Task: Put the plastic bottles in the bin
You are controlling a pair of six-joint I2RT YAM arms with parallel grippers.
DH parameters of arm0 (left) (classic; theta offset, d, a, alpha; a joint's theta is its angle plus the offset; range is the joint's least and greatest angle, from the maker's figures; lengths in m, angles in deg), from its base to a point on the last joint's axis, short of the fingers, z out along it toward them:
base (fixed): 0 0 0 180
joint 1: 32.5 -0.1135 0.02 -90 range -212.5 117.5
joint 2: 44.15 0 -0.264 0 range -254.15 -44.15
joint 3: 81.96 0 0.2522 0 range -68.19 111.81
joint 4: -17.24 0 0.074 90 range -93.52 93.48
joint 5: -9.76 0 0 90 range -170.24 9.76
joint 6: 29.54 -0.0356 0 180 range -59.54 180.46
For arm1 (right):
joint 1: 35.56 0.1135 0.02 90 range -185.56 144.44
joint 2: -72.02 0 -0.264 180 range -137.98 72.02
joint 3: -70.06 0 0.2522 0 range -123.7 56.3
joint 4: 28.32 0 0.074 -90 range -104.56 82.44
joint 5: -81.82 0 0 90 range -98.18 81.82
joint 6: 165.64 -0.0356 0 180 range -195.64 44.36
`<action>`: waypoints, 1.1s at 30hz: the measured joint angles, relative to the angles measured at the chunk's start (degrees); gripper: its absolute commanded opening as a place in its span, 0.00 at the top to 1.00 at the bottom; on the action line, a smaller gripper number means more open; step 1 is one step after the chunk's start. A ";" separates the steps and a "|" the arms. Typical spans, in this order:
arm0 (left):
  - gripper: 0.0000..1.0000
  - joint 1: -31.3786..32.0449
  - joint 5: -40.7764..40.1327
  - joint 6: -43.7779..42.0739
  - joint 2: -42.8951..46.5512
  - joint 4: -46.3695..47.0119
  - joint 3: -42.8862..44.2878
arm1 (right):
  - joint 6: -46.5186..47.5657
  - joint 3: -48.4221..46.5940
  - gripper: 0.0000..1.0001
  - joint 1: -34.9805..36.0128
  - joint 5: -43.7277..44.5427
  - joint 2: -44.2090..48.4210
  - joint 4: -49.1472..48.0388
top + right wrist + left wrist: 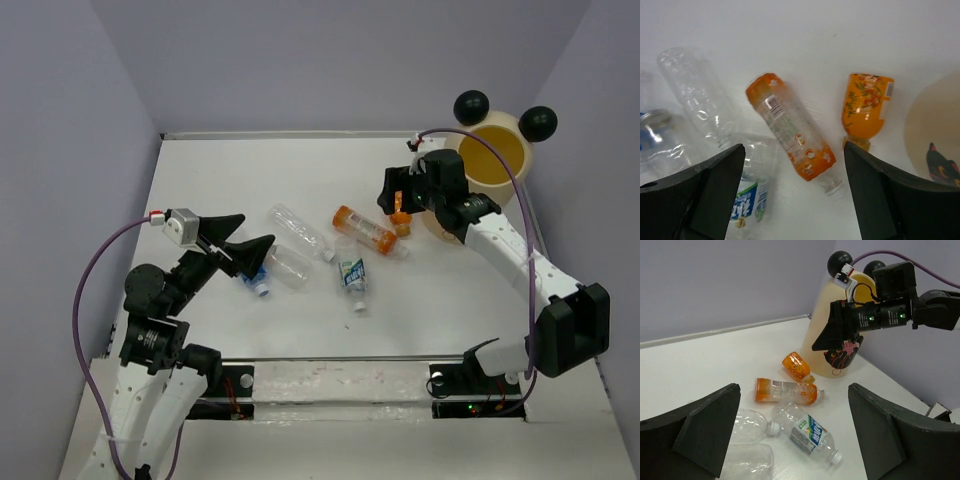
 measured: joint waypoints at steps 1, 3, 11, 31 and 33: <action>0.01 0.00 0.00 -0.02 -0.22 -0.22 0.00 | 0.31 -0.79 0.15 0.00 2.56 -1.09 0.00; 0.01 0.00 -0.02 -0.07 -0.28 -0.59 0.00 | 0.66 -1.62 0.15 0.02 6.64 -3.15 -0.04; 0.01 0.00 0.04 -0.20 -1.01 -0.59 0.00 | 2.56 -4.33 0.14 0.42 21.11 -15.76 0.50; 0.01 -0.42 -2.95 -0.20 -2.89 -2.80 0.02 | 8.44 -18.18 0.25 0.42 31.74 -36.83 0.83; 0.01 -0.42 -2.91 -0.20 -3.19 -2.75 0.02 | 8.37 -18.36 0.30 0.42 31.43 -37.90 0.85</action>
